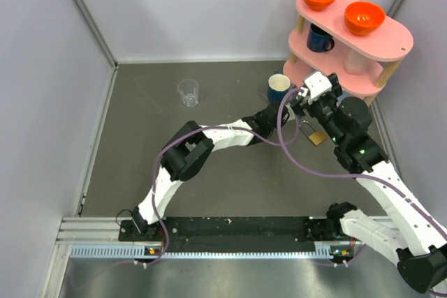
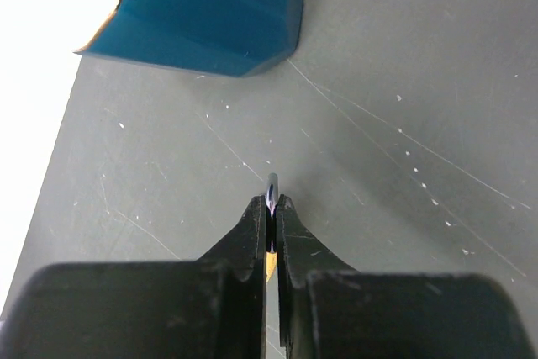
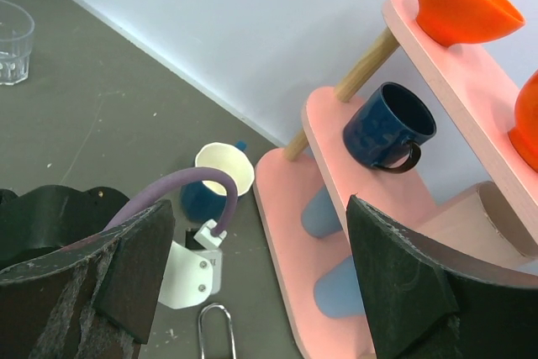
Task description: Unlock with the key
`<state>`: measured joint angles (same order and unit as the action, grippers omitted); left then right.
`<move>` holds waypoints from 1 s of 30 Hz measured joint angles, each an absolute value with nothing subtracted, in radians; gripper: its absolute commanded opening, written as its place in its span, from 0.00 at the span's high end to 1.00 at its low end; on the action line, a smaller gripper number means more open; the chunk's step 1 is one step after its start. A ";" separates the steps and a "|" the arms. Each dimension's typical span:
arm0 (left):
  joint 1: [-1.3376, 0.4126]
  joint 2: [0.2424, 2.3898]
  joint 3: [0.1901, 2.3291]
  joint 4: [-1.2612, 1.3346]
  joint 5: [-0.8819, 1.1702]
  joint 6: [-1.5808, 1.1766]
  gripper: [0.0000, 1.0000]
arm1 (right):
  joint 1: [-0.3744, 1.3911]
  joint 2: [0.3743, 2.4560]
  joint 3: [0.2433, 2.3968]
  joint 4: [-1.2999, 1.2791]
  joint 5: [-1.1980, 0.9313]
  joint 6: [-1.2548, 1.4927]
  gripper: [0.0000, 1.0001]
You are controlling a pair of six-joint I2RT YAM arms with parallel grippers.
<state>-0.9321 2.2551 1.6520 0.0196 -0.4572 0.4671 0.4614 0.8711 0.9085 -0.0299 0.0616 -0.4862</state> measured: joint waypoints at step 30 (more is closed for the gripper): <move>-0.978 2.200 1.673 -0.213 -0.283 0.337 0.01 | 0.459 0.837 0.909 0.021 0.014 -0.435 0.16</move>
